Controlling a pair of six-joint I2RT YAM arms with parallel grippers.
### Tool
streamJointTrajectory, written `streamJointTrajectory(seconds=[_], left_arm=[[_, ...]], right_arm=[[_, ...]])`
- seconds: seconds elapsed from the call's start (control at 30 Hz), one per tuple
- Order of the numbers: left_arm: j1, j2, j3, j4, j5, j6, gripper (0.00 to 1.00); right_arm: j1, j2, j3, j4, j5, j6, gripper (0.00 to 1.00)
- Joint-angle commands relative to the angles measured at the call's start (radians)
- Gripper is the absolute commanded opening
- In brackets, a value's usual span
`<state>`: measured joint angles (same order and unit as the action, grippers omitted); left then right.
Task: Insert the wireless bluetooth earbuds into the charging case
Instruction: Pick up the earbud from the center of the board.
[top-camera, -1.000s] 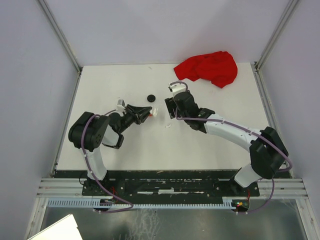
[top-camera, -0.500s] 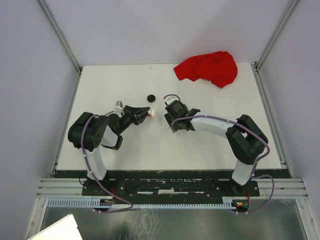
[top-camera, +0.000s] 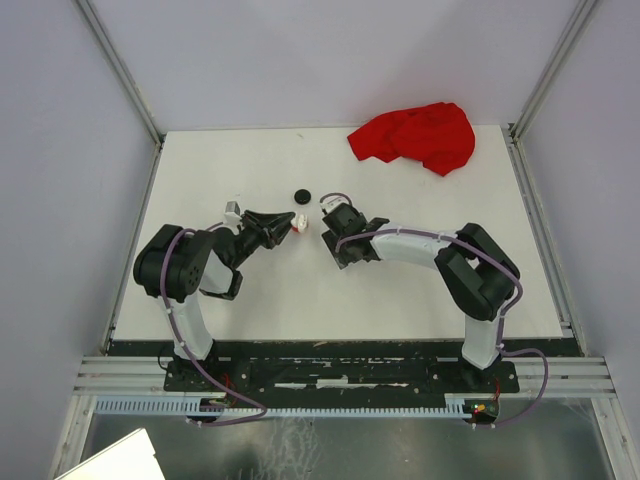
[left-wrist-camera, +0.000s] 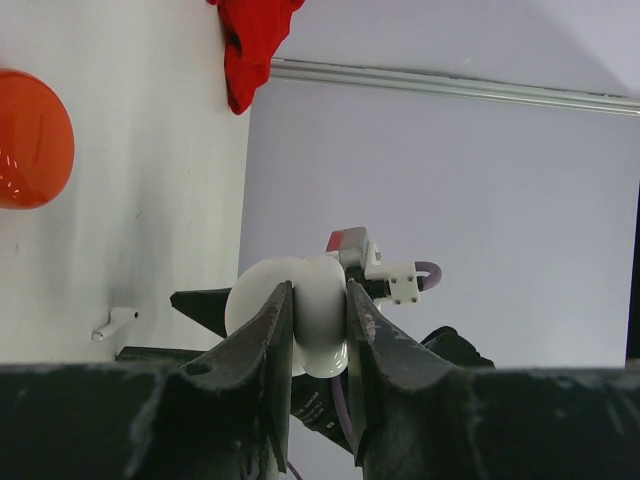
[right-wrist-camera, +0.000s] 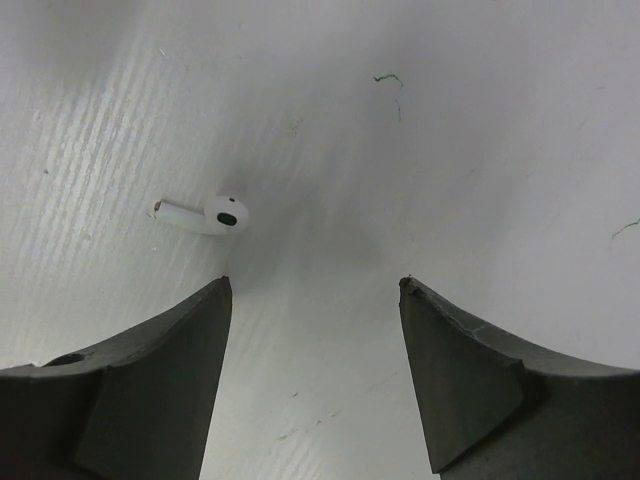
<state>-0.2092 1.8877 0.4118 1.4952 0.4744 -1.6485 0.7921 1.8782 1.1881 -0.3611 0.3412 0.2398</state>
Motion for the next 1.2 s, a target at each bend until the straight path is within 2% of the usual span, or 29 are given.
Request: streamJointTrajectory(seconds=[0.0, 1.17], left_arm=[[0.009, -0.032, -0.004, 0.083, 0.015, -0.048, 0.03], [0.026, 0.005, -0.003, 0.108, 0.027, -0.047, 0.03]], right_arm=[[0.006, 0.020, 0.054, 0.020, 0.003, 0.012, 0.76], [-0.096, 0.168, 0.247, -0.007, 0.047, 0.016, 0.77]])
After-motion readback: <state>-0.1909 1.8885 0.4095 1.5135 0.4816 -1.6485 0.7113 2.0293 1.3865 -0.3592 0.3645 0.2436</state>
